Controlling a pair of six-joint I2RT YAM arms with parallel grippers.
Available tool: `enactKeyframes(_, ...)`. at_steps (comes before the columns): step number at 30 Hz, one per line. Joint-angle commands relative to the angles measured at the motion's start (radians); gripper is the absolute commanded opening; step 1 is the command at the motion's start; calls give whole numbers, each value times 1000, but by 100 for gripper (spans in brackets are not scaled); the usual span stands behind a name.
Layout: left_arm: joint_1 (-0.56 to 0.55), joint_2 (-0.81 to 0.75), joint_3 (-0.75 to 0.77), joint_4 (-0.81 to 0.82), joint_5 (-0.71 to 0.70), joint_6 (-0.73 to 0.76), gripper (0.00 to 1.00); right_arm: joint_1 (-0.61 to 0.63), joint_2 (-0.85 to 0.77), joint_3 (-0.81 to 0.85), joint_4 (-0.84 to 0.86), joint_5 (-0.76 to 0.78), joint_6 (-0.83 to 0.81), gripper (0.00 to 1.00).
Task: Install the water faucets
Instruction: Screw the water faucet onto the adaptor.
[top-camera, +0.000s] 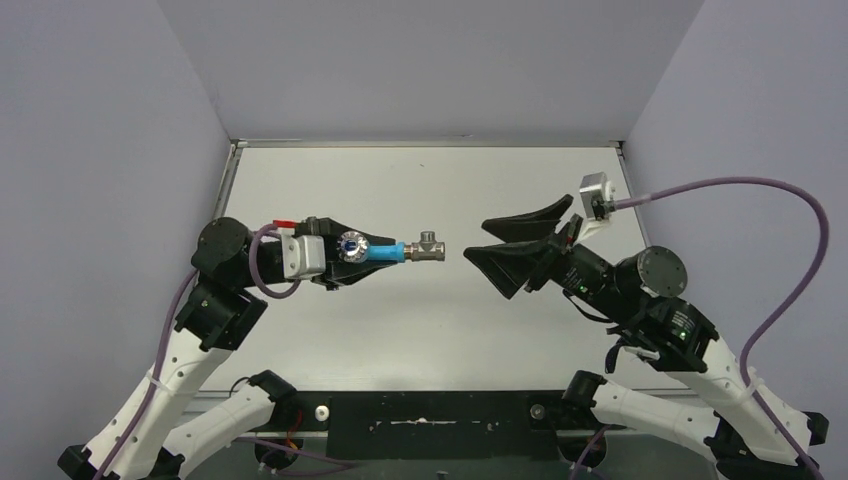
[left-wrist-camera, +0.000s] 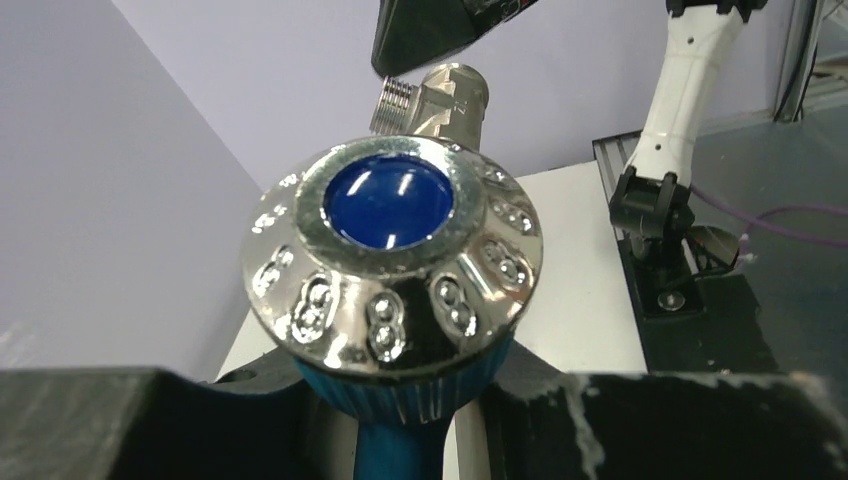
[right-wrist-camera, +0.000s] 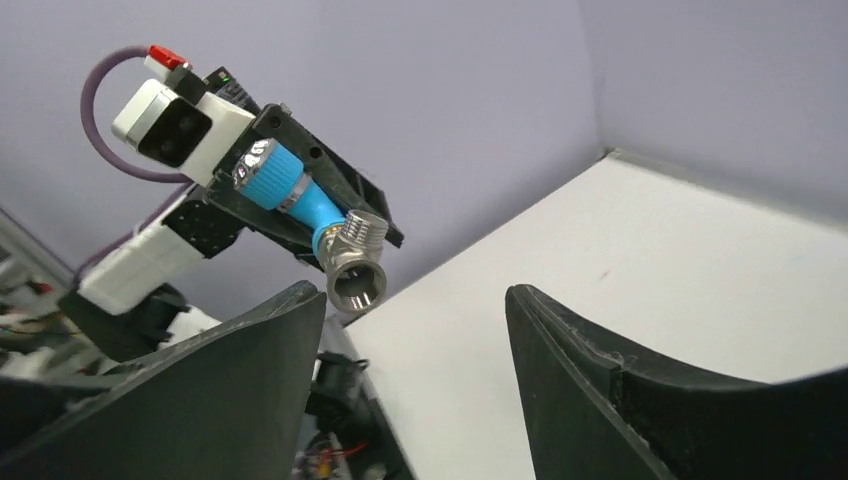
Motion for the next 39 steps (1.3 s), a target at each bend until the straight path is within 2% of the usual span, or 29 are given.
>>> enactKeyframes(1,1,-24,22,185,-94,-305,0,-3,-12,110,-40,41,-527,68)
enactKeyframes(4,1,-23,63,141,-168,-460,0,-2,1,136,-68,-29,-791,68)
enactKeyframes(7,1,-9,102,87,-183,-593,0,-3,18,148,-88,-123,-1021,69)
enactKeyframes(11,1,5,143,-19,-194,-709,0,-3,40,148,-122,-246,-1306,71)
enactKeyframes(14,1,26,159,-71,-136,-759,0,-1,69,159,-146,-283,-1480,72)
enactKeyframes(19,1,81,190,-183,-30,-761,0,9,120,215,-198,-283,-1599,73)
enactKeyframes(22,2,103,191,-196,3,-773,0,32,131,215,-209,-269,-1636,74)
enactKeyframes(28,3,136,200,-199,39,-789,0,144,171,225,-258,-184,-1666,73)
enactKeyframes(39,5,154,194,-156,90,-815,0,185,178,209,-254,-84,-1691,57)
